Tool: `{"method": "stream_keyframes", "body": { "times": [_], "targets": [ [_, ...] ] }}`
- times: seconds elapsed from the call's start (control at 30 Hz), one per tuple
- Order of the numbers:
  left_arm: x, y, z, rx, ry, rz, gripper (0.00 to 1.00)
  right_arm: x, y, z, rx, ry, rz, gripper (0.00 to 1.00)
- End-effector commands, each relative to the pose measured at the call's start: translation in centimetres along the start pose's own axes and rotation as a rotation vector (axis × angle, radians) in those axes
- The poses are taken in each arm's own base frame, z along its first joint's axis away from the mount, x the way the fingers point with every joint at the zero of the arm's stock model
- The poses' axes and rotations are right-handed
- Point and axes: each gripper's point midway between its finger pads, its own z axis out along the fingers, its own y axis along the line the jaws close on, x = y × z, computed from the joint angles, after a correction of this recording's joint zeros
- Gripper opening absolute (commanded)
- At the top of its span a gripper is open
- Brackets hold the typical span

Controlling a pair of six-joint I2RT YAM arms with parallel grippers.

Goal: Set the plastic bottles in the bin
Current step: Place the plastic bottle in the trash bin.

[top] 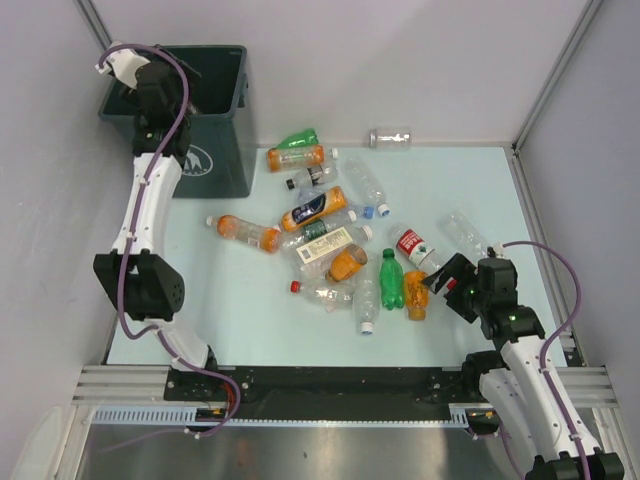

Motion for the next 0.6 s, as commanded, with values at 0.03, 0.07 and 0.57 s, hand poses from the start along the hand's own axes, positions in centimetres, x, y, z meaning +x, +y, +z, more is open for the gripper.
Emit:
{"method": "stream_keyframes", "body": {
  "times": [0.03, 0.07, 0.57],
  "targets": [
    [-3.1, -1.7, -1.5, 0.051, -0.021, 0.001, 0.91, -0.8, 1.2, -0.5, -0.046, -0.025, -0.003, 0.98],
    [-3.3, -1.6, -1.7, 0.051, -0.02, 0.006, 0.91, -0.7, 1.2, -0.6, -0.048, -0.025, -0.004, 0.98],
    [-4.6, 2.4, -10.0, 0.043, 0.013, 0.173, 0.94, -1.1, 1.0, -1.1, -0.05, -0.06, -0.036, 1.0]
  ]
}}
